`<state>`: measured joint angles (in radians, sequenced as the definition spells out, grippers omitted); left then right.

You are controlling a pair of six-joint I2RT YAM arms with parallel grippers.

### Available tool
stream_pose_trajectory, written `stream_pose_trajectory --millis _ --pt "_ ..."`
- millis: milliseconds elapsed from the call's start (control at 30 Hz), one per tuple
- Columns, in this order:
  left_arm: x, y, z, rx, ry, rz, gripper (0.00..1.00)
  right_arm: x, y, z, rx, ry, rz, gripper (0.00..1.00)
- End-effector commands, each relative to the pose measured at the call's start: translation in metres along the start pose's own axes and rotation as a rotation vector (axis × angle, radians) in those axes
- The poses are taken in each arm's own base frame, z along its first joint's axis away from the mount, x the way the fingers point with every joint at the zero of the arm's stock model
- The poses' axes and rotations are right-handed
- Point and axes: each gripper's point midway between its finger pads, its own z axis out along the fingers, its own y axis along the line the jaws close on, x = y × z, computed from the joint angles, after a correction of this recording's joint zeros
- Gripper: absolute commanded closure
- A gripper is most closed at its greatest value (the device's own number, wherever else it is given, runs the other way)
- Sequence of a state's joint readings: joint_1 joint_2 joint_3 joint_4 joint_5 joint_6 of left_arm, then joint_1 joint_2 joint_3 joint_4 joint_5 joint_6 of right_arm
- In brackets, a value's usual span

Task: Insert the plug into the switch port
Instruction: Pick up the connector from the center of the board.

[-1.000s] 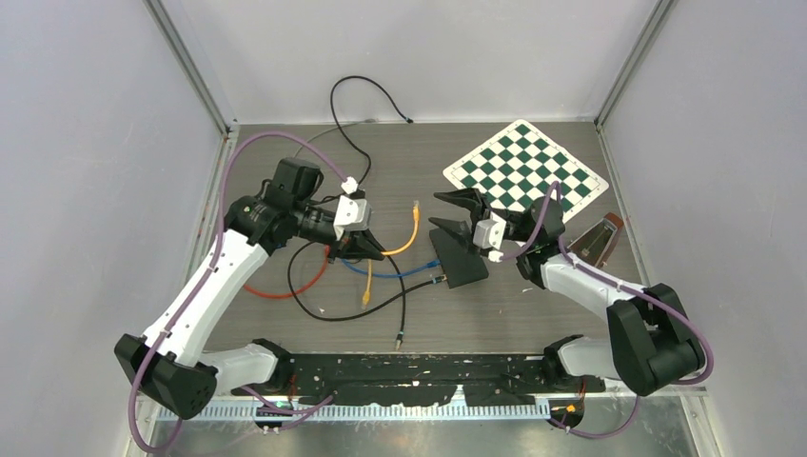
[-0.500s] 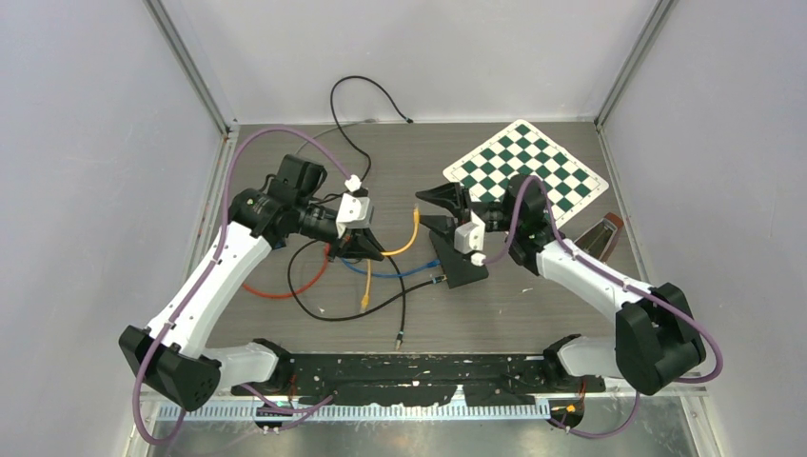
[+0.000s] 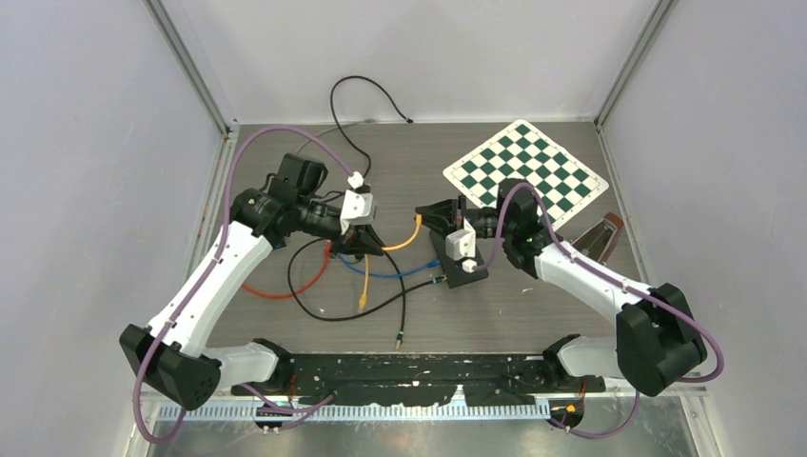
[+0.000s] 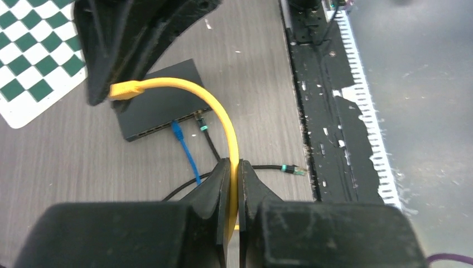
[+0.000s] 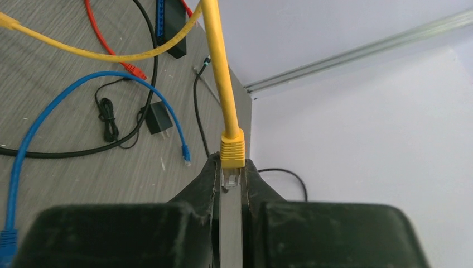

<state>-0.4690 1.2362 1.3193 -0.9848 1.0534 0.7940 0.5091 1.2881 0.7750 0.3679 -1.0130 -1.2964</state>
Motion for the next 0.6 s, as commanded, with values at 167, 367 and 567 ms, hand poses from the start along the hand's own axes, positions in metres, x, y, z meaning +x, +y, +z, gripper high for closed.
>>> stream_pose_trajectory --millis 167,367,567 --pt "0.014 0.103 -0.023 -0.475 0.127 0.176 0.60 -0.016 0.001 -0.012 0.234 -0.009 0.394 0.95" --pt "0.014 0.127 -0.026 -0.565 0.124 0.200 0.47 0.016 0.028 -0.024 0.207 0.310 0.674 0.95" --pt "-0.018 0.111 -0.013 -0.479 -0.045 0.228 0.40 0.042 0.048 -0.031 0.131 0.536 0.891 0.95"
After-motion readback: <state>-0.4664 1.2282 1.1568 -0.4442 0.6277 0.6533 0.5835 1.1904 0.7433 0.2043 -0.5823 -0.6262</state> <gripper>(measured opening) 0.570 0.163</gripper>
